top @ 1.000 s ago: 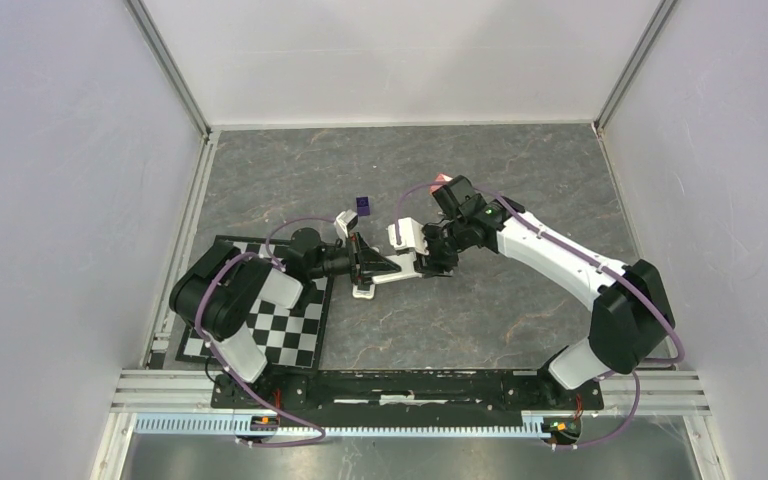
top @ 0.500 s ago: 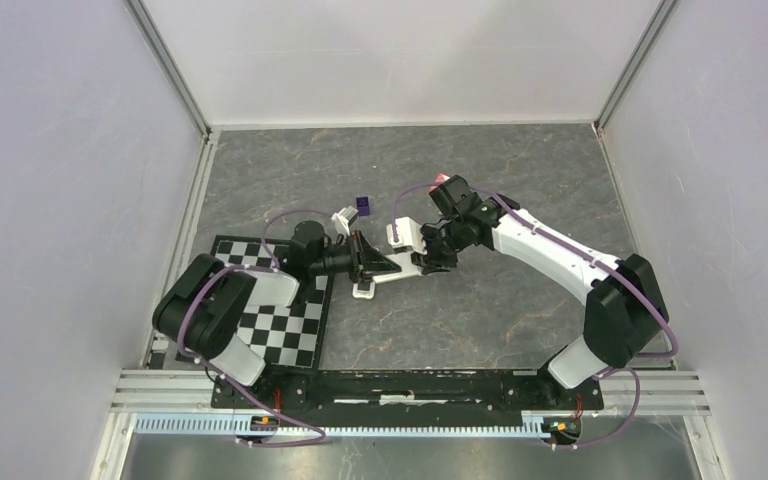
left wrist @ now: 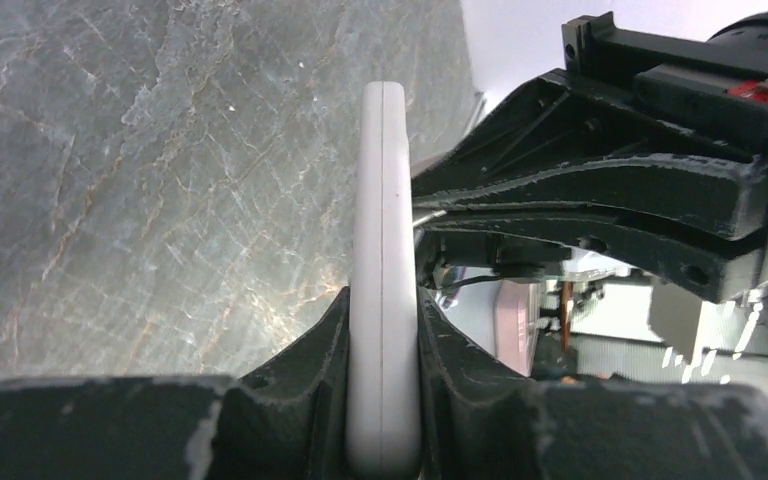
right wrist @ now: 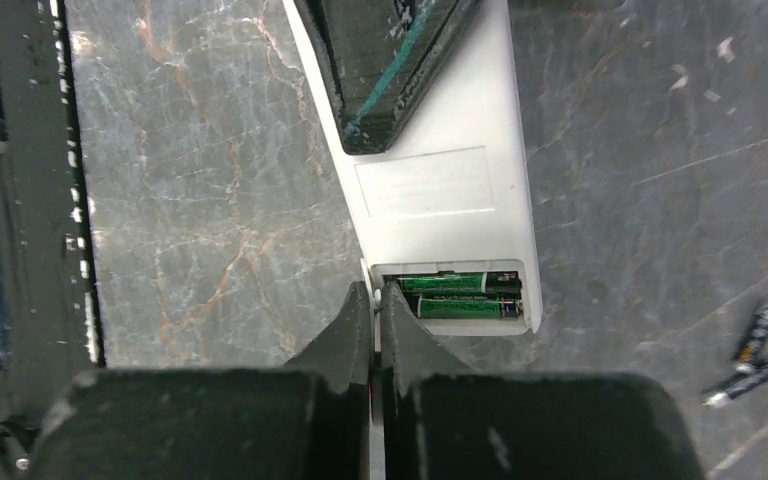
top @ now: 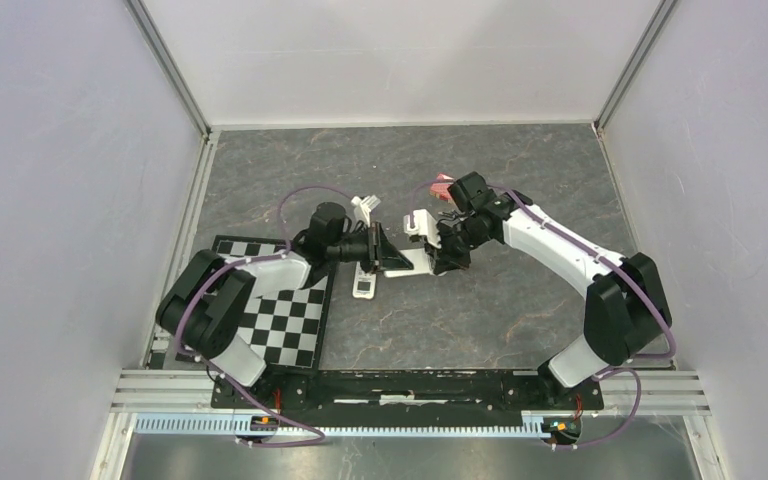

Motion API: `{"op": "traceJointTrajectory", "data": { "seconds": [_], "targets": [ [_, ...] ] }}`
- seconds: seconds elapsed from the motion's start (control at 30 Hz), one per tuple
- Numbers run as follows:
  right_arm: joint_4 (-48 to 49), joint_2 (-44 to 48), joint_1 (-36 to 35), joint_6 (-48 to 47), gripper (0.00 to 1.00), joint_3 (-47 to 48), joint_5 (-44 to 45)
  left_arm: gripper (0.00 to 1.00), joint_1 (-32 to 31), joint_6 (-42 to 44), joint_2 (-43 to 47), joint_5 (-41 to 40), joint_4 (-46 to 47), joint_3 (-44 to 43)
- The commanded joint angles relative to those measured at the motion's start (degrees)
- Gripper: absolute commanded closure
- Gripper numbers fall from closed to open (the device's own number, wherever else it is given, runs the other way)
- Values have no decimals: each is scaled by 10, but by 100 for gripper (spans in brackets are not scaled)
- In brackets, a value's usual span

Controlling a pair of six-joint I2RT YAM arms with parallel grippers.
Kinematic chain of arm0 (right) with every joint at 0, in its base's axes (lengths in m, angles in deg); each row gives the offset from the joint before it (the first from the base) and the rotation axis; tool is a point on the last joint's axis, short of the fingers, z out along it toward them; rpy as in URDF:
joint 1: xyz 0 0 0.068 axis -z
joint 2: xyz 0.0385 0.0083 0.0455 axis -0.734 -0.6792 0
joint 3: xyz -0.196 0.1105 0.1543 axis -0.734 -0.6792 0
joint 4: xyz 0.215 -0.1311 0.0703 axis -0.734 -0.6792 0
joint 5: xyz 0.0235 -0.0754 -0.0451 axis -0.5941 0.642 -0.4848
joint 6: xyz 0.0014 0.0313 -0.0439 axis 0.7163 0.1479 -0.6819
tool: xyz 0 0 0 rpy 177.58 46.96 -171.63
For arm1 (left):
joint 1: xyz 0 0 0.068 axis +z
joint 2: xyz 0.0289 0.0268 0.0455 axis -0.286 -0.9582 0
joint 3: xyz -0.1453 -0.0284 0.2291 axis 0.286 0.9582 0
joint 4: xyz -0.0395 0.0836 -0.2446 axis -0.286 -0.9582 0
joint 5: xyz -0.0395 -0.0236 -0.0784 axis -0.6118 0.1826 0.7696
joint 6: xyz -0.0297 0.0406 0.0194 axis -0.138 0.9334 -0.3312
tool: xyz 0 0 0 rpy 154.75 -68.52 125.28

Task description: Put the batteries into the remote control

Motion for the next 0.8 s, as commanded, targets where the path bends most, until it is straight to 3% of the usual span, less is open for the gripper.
{"op": "traceJointTrajectory", "data": {
  "seconds": [0.0,0.1,0.27,0.37,0.43,0.57,0.77],
  "targets": [
    [66,41,30,10,100,-8,-112,97,-44,111,-53,-14,-156,-46],
    [65,54,30,10,100,-39,-149,98,-46,138,-73,-8,-194,-72],
    [65,54,30,2,100,-76,-91,98,-44,167,-56,-2,-237,-94],
    [65,39,30,8,100,-60,-108,95,-45,170,-69,4,-244,-101],
    [65,37,30,10,100,-58,-116,84,-44,184,-76,-18,-273,-109],
    [66,35,30,22,100,-57,-118,53,-45,219,-75,-82,-343,-132],
    [68,28,31,28,100,-63,-184,33,-44,253,-65,-178,-423,-170]
  ]
}}
